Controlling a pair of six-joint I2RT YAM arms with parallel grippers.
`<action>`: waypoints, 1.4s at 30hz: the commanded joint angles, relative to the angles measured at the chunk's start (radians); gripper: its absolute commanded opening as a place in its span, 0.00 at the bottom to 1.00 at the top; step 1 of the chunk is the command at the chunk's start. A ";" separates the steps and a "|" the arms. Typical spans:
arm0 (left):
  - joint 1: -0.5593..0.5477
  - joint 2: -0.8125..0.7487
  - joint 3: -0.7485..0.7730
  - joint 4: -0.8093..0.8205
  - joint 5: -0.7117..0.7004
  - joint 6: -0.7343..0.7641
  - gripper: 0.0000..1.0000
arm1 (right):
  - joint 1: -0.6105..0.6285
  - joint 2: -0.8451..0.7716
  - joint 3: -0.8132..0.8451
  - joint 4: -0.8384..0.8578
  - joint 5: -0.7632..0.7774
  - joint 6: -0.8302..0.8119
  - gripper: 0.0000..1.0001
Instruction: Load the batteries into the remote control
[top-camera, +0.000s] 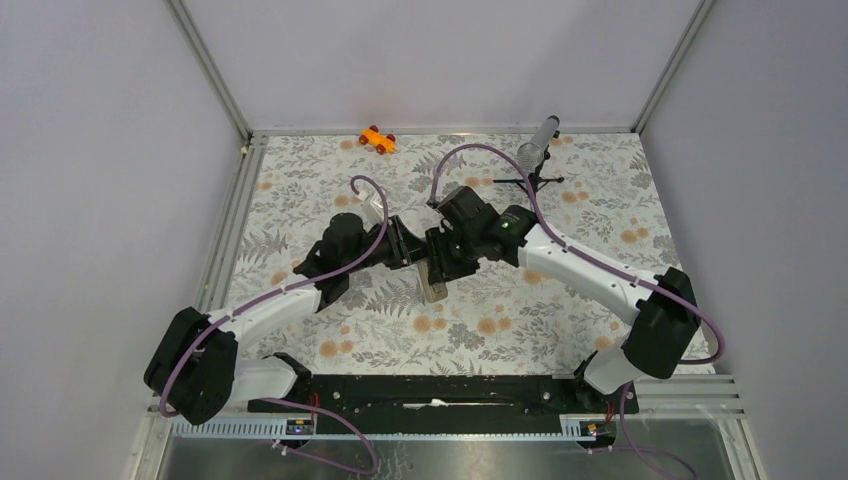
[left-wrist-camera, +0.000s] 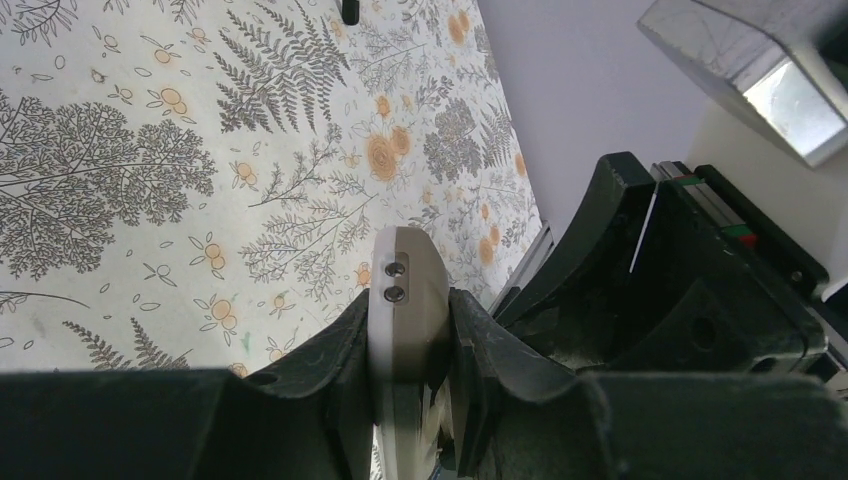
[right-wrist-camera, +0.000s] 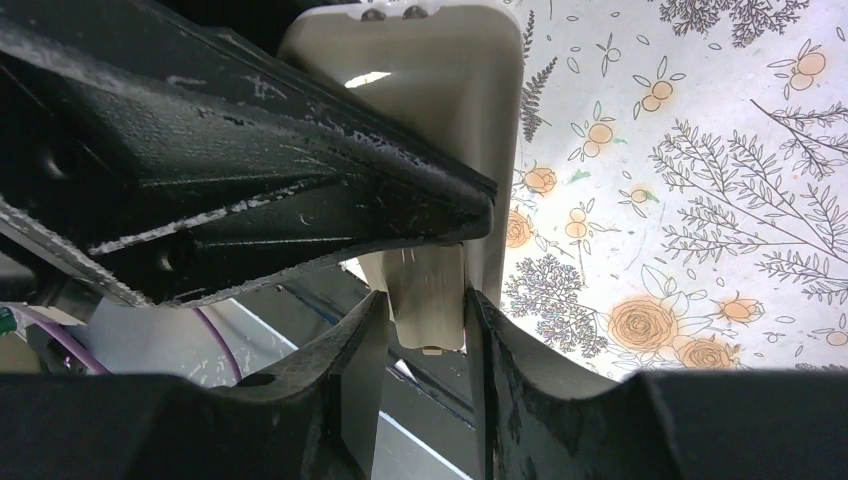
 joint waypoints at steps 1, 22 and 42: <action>-0.011 -0.014 0.016 0.108 0.097 -0.097 0.00 | -0.004 0.030 0.069 0.008 0.032 0.003 0.42; 0.099 0.004 -0.021 0.179 0.148 -0.224 0.00 | -0.025 -0.011 0.113 0.055 0.019 0.096 0.84; 0.198 -0.102 -0.002 0.221 0.049 -0.690 0.00 | -0.037 -0.399 -0.160 0.417 0.218 0.464 0.93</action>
